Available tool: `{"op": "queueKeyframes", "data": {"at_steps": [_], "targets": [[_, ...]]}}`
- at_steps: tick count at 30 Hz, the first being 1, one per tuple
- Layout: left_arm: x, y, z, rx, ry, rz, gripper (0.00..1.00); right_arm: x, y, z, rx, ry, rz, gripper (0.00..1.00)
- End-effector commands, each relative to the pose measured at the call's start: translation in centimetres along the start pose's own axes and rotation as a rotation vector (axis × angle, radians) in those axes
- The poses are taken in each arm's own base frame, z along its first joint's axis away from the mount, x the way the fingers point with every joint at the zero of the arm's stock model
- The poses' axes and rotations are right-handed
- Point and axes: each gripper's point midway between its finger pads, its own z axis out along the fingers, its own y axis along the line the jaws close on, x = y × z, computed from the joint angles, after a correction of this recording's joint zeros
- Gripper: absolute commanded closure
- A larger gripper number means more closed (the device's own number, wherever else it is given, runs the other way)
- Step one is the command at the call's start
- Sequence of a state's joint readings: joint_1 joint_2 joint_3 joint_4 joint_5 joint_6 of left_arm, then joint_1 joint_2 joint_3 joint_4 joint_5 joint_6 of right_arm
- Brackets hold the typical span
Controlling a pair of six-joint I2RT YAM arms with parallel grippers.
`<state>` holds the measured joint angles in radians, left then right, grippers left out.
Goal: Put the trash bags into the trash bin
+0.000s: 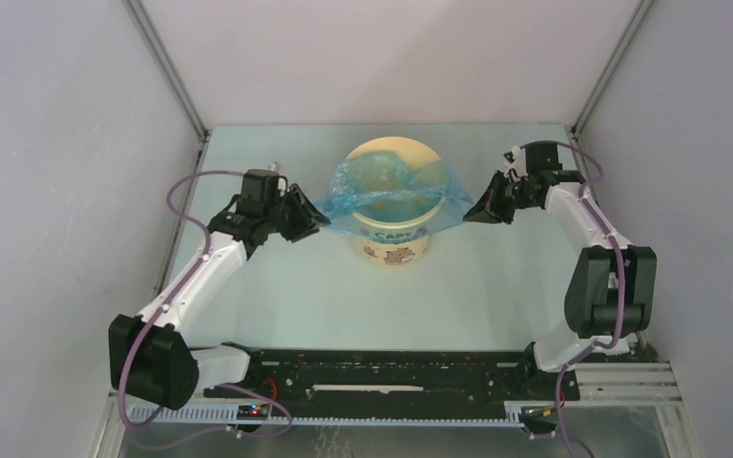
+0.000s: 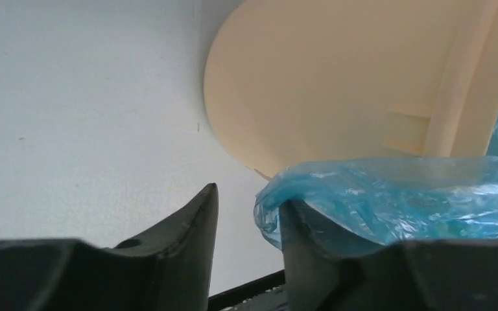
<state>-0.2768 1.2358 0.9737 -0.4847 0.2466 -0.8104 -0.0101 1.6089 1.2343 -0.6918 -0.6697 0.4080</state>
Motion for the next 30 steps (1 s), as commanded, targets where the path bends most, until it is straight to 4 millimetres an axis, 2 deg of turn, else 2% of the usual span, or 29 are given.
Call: {"op": "queueKeyframes", "data": {"at_steps": [1,4,5,9,12,14,16,18,21,22,24,28,30], "targets": [[-2.8,-1.2,-3.3,0.006,-0.136,0.125,0.47,-2.0,2.5,-2.4,0.000,-0.090,-0.108,0.86],[-2.3,-0.7,-5.4,-0.003,-0.158,0.176,0.34,-1.4,2.6,-4.3,0.055,-0.113,-0.142,0.75],[-2.0,-0.5,-6.1,-0.002,-0.164,0.192,0.31,-0.6,3.1,-4.9,0.068,-0.114,-0.171,0.71],[-0.9,0.0,-9.0,0.025,-0.212,0.250,0.22,1.0,3.5,-7.3,0.137,-0.153,-0.234,0.55],[-1.2,-0.4,-11.8,0.066,-0.318,0.309,0.17,1.5,4.4,-9.5,0.150,-0.224,-0.293,0.45],[-1.9,-1.6,-13.0,0.123,-0.393,0.389,0.16,1.3,5.5,-10.7,0.141,-0.299,-0.396,0.44],[-3.0,-2.7,-13.5,0.184,-0.496,0.471,0.16,0.7,7.2,-11.1,0.110,-0.394,-0.550,0.43],[-3.7,-4.2,-13.6,0.289,-0.610,0.605,0.18,0.3,9.2,-10.5,0.028,-0.499,-0.740,0.44],[-4.3,-6.5,-14.0,0.415,-0.746,0.791,0.19,-0.3,11.6,-9.9,-0.092,-0.606,-0.938,0.43],[-4.1,-7.2,-13.9,0.446,-0.741,0.849,0.19,-0.5,12.0,-9.7,-0.109,-0.618,-0.996,0.43],[-3.2,-8.1,-12.9,0.497,-0.668,0.936,0.18,-1.0,12.2,-9.1,-0.096,-0.628,-1.095,0.41],[-2.6,-7.8,-11.2,0.507,-0.604,1.002,0.19,-1.9,11.7,-7.9,-0.081,-0.607,-1.218,0.43],[-2.1,-7.6,-10.3,0.521,-0.561,1.033,0.21,-1.7,11.6,-7.1,-0.114,-0.576,-1.273,0.45]]}}
